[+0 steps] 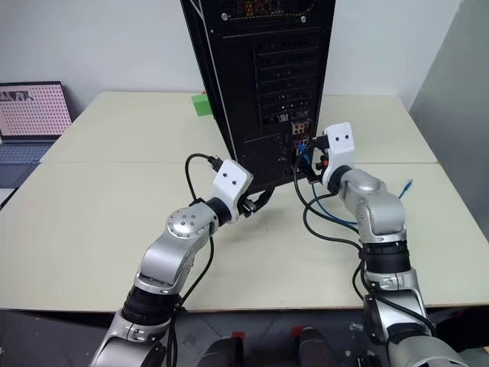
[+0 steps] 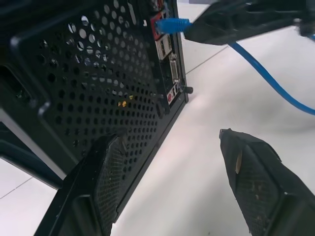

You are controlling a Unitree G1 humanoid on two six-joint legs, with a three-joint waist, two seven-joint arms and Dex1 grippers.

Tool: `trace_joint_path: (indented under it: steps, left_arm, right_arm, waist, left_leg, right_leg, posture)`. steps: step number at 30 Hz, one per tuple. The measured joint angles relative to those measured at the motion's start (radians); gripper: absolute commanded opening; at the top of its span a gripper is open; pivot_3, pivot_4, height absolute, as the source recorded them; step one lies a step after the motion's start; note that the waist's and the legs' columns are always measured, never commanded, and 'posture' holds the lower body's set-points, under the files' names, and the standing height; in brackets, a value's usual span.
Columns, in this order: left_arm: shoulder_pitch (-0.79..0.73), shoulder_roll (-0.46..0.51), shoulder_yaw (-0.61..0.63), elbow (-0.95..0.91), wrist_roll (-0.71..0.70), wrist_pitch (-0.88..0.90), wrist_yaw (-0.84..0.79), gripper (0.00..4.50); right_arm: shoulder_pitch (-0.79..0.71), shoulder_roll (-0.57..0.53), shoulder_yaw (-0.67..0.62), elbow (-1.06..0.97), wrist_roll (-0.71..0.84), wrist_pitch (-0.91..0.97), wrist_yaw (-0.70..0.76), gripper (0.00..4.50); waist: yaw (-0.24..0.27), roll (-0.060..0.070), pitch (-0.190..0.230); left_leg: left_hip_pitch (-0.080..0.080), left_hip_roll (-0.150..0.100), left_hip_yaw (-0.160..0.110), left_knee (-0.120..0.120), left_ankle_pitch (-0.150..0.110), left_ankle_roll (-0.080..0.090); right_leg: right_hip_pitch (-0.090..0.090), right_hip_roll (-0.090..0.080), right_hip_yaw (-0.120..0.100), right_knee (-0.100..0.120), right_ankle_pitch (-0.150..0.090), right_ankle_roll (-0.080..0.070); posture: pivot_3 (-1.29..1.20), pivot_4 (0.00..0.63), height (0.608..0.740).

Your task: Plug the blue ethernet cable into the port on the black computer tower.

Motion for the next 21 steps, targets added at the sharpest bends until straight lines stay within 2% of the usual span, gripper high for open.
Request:
trace_joint_path:
  steps: [6, 11, 21]
  left_arm:
    - [-0.001, 0.0, 0.008, 0.0, -0.002, -0.001, 0.001, 3.25]
    - [-0.002, -0.002, 0.01, 0.0, -0.003, -0.005, 0.004, 3.25]
    - [0.008, -0.007, 0.012, -0.011, -0.006, -0.121, 0.021, 3.25]
  right_arm:
    - [0.069, -0.072, -0.003, -0.115, 0.05, 0.039, 0.085, 4.45]
    - [0.168, -0.173, -0.036, -0.242, 0.135, 0.017, 0.22, 4.45]
    - [0.313, -0.217, -0.119, -0.317, 0.179, -0.128, 0.286, 4.45]
  waist:
    - [0.003, 0.0, 0.0]
    - [0.011, 0.0, 0.0]
    - [0.011, 0.0, 0.0]
  left_leg:
    - [0.0, 0.0, 0.0, 0.0, 0.0, 0.0]
    - [0.0, 0.0, 0.0, 0.0, 0.0, 0.0]
    - [0.001, 0.0, 0.0, 0.0, 0.0, 0.0]
  right_leg:
    - [0.0, 0.0, 0.0, 0.0, 0.0, 0.0]
    - [0.001, 0.0, 0.0, -0.002, 0.0, 0.0]
    - [0.001, 0.0, 0.0, -0.002, 0.0, 0.0]
  posture:
    - [0.0, 0.15, 0.74]
    - [0.0, 0.15, 0.74]
    - [0.0, 0.15, 0.74]
